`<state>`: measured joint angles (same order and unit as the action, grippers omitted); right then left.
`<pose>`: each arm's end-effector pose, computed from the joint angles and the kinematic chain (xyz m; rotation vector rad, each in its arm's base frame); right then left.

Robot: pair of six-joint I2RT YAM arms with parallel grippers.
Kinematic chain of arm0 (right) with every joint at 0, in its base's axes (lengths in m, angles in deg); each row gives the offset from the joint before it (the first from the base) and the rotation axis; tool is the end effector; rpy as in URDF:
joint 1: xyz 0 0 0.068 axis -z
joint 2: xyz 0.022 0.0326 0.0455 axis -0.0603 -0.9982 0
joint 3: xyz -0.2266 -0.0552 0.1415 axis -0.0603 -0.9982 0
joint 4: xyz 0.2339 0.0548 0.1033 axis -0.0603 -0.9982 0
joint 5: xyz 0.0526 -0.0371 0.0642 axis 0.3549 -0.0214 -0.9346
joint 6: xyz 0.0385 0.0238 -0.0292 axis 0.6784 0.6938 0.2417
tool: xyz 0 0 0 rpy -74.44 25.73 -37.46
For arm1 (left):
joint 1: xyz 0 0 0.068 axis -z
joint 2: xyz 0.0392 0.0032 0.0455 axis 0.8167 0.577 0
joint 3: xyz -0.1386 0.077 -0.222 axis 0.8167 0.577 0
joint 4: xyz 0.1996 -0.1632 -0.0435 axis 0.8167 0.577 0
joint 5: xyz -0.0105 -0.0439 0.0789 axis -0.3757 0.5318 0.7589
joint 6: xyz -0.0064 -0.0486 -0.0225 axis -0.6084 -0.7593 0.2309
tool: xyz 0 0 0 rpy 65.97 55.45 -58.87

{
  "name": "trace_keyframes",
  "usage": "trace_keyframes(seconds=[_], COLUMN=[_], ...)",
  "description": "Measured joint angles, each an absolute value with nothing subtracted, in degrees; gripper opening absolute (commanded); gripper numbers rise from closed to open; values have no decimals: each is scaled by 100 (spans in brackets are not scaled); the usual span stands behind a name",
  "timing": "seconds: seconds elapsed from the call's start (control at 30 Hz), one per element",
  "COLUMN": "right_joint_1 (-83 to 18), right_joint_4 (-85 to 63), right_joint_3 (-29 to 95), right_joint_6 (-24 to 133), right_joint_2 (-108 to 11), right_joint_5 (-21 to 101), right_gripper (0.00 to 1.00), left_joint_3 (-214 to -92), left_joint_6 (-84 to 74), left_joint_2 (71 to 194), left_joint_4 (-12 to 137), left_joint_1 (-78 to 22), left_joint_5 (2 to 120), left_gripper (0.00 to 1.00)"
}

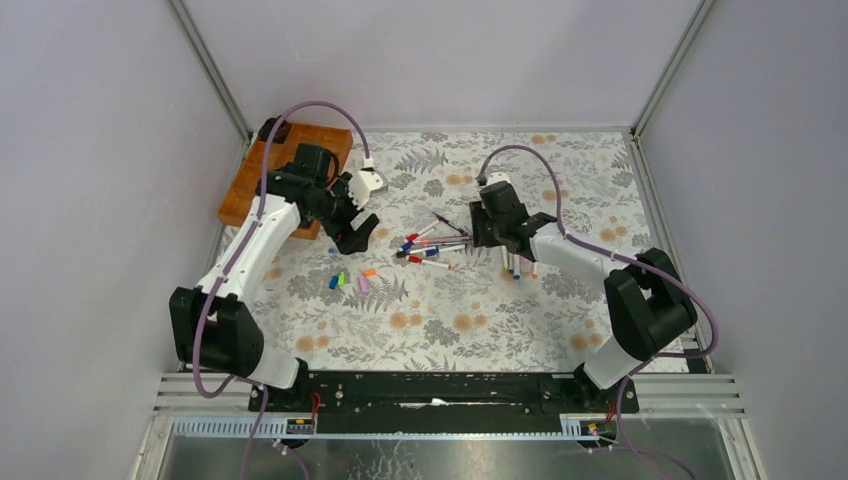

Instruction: Open the pen caps

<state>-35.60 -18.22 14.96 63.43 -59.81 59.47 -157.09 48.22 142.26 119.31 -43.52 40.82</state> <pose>0.2977 0.1781 0.2152 -0.2216 2.2836 0.1849 0.2859 -0.0740 0.3035 1.2643 2.2070 -0.4657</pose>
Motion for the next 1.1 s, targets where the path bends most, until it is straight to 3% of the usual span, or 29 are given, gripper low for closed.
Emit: trace_keyframes(seconds=[0.2, 0.4, 0.83, 1.1], right_joint_1=[-3979, -4423, -4617, -4878], right_joint_4=[-1610, -1618, -1607, -1511], right_joint_3=[1581, 1970, 2412, 2390], right_joint_6=[5637, 5147, 4688, 4609], right_joint_2=[-6234, -7037, -7708, -7725], right_joint_5=[4563, 3927, 3903, 4194], right_gripper=[54, 55, 54, 43], left_joint_3=[-15709, -15711, -15901, -15901], left_joint_6=[4464, 4029, 3489, 3286], left_joint_2=[13880, 13528, 13399, 13399], left_joint_4=[11896, 11573, 11199, 11140], left_joint_1=[-4358, -4432, -4513, -4518], left_joint_5=[4122, 4200, 4415, 4323], left_gripper=[98, 98, 98, 98])
